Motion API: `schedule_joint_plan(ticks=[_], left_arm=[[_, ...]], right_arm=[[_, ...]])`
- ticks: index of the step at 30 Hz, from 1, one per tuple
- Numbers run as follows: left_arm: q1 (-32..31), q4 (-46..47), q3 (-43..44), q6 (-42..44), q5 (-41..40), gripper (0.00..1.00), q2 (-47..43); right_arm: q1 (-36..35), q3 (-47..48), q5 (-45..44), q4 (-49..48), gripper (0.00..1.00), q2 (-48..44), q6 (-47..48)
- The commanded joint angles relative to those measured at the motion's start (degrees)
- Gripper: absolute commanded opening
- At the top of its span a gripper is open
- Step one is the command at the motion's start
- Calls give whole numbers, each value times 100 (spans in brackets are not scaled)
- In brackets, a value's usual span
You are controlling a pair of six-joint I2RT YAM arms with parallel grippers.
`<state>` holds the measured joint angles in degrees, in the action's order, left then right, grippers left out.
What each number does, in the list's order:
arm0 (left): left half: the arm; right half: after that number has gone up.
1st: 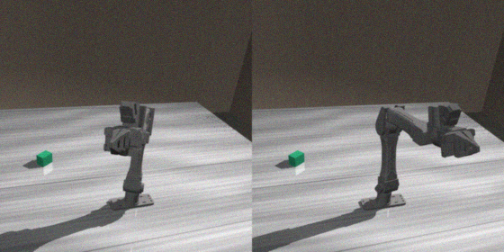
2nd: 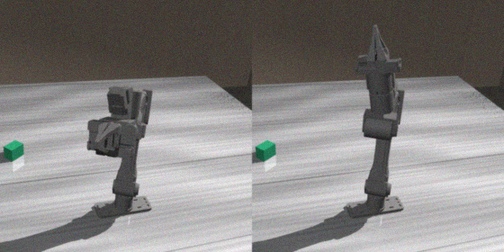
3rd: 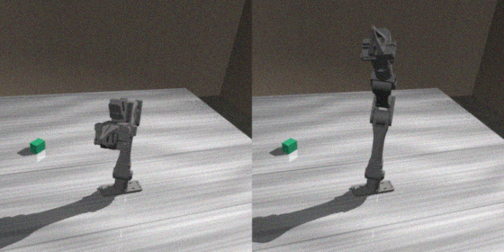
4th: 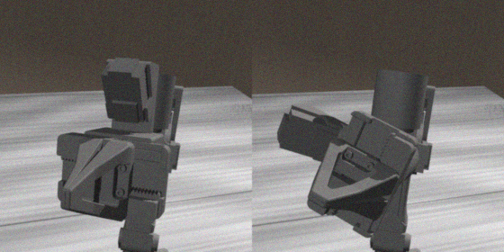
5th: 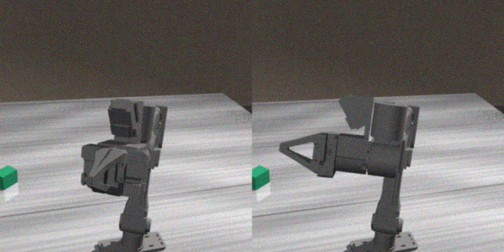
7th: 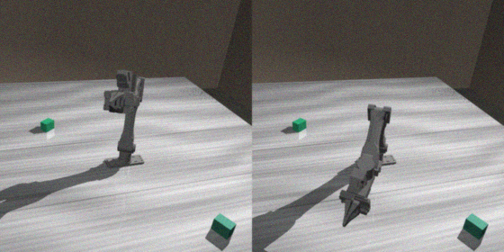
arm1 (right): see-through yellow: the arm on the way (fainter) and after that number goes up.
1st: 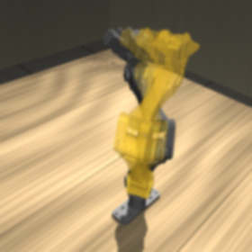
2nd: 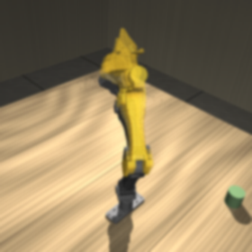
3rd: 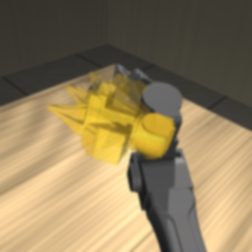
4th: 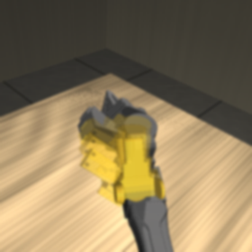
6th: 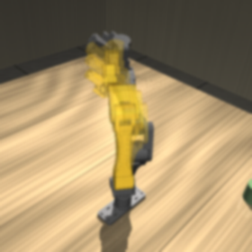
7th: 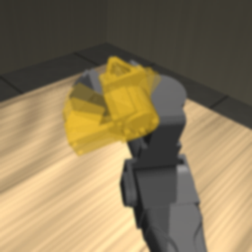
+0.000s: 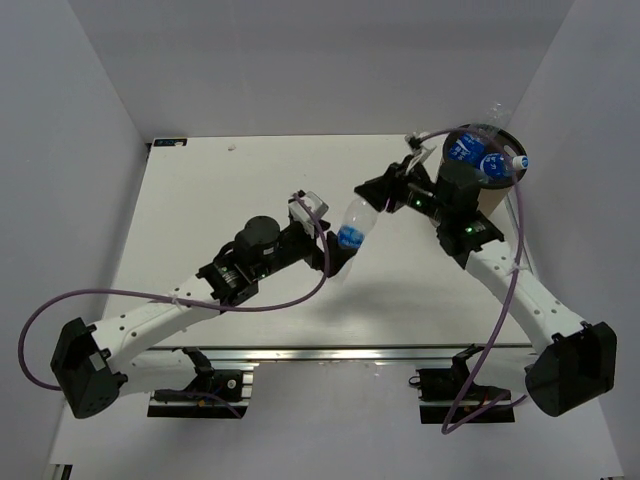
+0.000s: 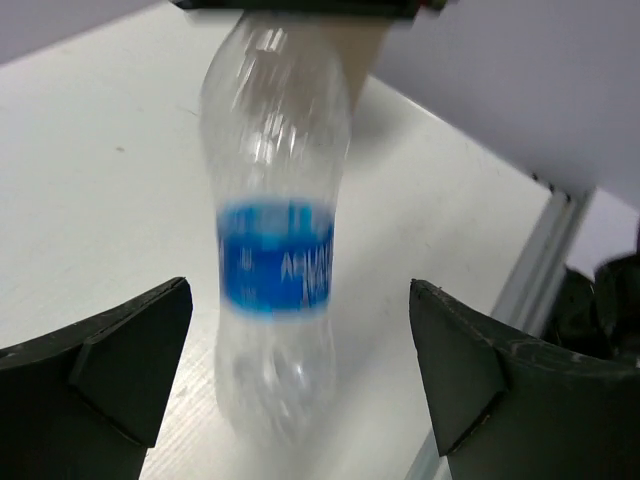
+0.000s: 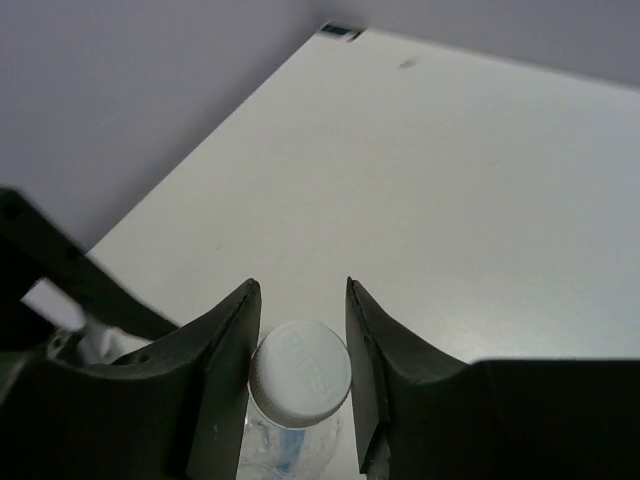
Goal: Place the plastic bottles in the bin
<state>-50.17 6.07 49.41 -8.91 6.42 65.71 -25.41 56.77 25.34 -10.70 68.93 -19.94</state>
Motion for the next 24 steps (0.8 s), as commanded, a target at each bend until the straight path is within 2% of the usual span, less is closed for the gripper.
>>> schedule_joint_plan(ticks=[1, 5, 8, 11, 13, 19, 21, 24], left_arm=[[-19, 228, -10, -269, -1216, 98, -340], [7, 45, -1, -638, -2203, 98, -463], [77, -43, -28, -918, -2599, 98, -507], [306, -211, -1, -1218, -2742, 98, -446], [577, -290, 42, -1463, -2707, 98, -332], [1457, -553, 148, -2026, -1855, 98, 125], [1632, -528, 131, -2097, -1601, 98, 319], [1677, -475, 104, -2115, -1415, 98, 477]], right_arm=[[369, 1123, -1582, 742, 0, -222, 851], [940, 2308, -2986, 1052, 0, -204, 1352], [1292, 2846, -3779, 1403, 0, -82, 1756], [1696, 2971, -4291, 1483, 0, 24, 1959], [1916, 2849, -4537, 1361, 0, 86, 2300], [2285, 2699, -5004, 711, 0, 376, 2618], [2452, 2681, -4899, 439, 0, 507, 2601], [2654, 3040, -4435, 602, 0, 744, 2487]])
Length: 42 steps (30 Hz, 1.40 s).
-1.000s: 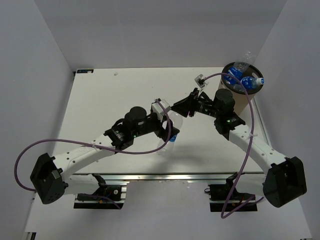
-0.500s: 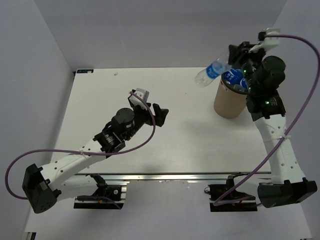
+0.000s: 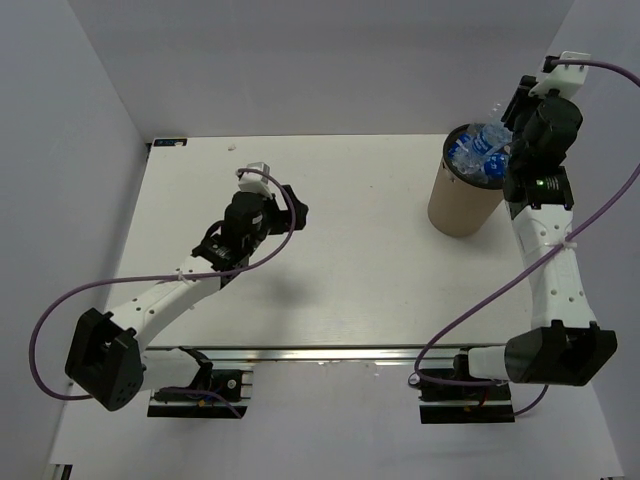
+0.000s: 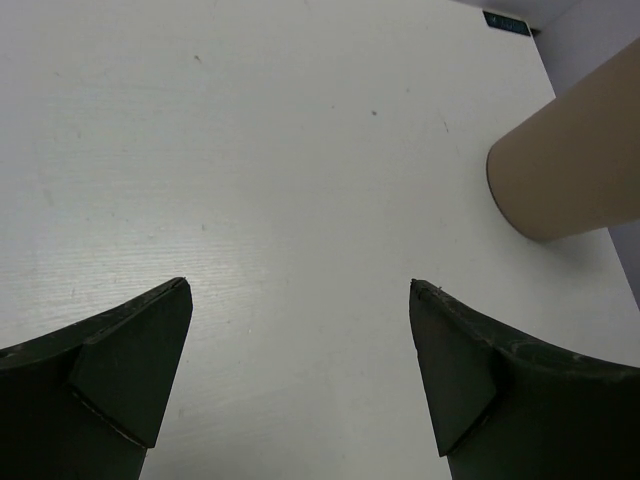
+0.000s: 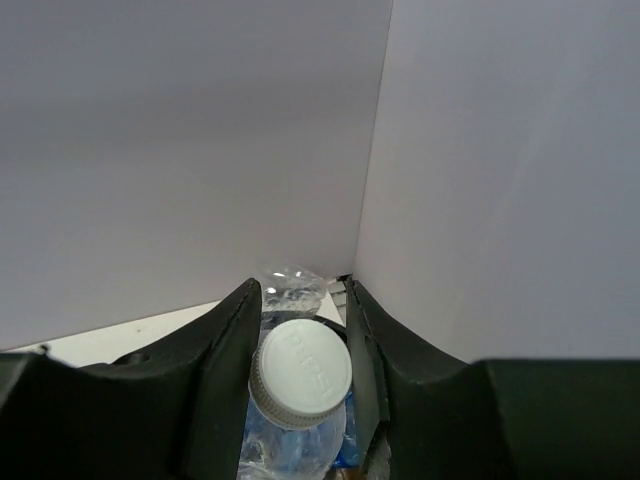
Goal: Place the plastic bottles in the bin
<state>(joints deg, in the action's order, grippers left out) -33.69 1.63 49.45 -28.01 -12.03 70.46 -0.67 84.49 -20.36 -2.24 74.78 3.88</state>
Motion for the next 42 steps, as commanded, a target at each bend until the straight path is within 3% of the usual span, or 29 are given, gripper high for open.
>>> schedule_joint_plan(ticks=[1, 7, 11, 15, 18, 33, 38, 42], left_arm=[[29, -48, 108, -205, 421, 98, 21], [56, -84, 47, -214, 272, 98, -49], [82, -128, 73, -266, 192, 98, -32], [100, -417, 170, -293, 96, 98, 65], [108, -453, 170, -293, 96, 98, 100], [126, -576, 363, -416, 105, 98, 416], [126, -602, 442, -451, 87, 98, 522], [135, -515, 486, -442, 192, 98, 592]], right_arm=[[198, 548, 172, -146, 0, 203, 96], [251, 543, 102, -5, 0, 238, 201], [286, -27, 155, -48, 0, 151, 96], [295, -1176, 549, -610, 0, 54, 60], [295, -1592, 315, -734, 0, 220, -71], [356, -864, -1673, 153, 0, 1249, 61], [760, -759, -709, 671, 0, 1442, -843], [1287, -417, 1038, 971, 5, 1635, -1670]])
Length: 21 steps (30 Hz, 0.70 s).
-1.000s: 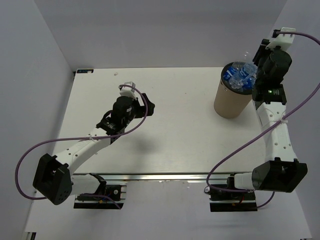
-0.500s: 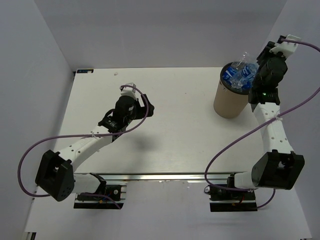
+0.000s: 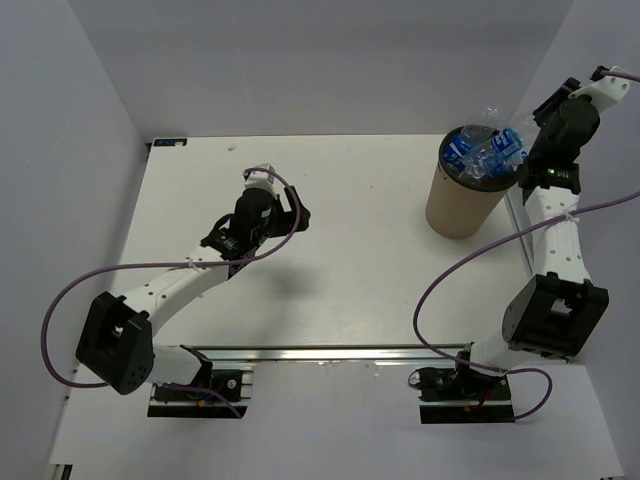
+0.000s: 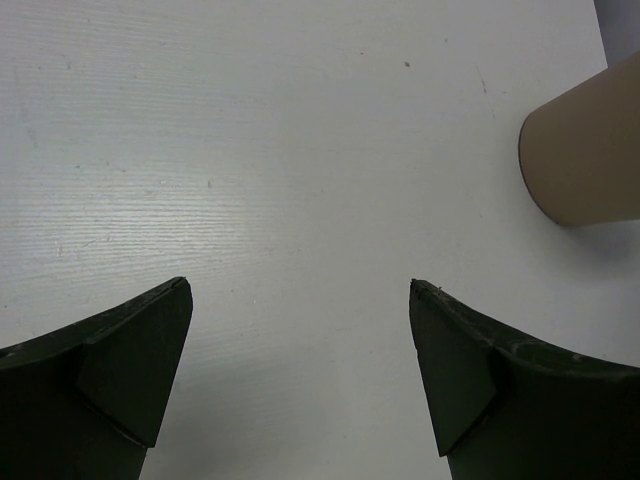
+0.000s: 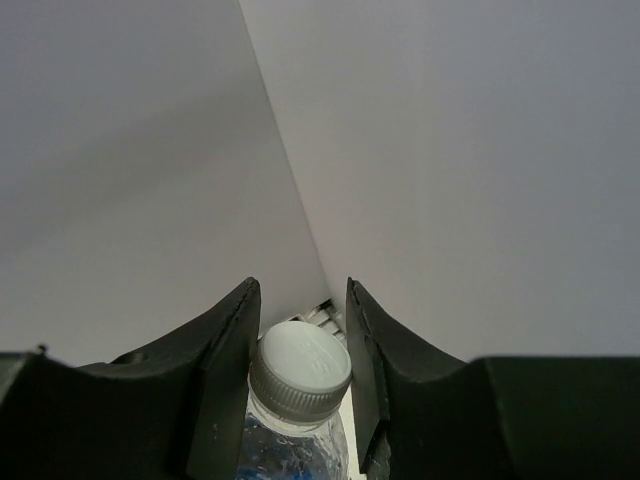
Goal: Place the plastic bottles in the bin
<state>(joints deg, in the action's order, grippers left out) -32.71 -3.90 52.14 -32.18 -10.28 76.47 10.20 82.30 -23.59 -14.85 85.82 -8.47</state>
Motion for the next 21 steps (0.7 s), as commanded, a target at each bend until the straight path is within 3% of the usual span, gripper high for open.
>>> schedule_joint_plan(ticks=[1, 4, 8, 12, 17, 21], left_arm=[[37, 56, 226, -25, 26, 98, -9], [37, 100, 235, -16, 18, 98, 26], [45, 100, 296, -16, 0, 98, 157], [45, -5, 428, 2, 0, 98, 281], [45, -5, 490, 37, -44, 98, 334], [45, 30, 543, 37, -9, 98, 404]], right_arm=[[385, -110, 1601, 2293, 7, 645, -645], [640, 145, 2270, 2408, 14, 839, -840], [764, 181, 2632, 2382, 11, 919, -823], [738, -257, 2640, 1725, 8, 455, -525], [431, -1100, 2833, 169, 0, -249, 493], [150, -1357, 2827, -105, 1, -549, 1136]])
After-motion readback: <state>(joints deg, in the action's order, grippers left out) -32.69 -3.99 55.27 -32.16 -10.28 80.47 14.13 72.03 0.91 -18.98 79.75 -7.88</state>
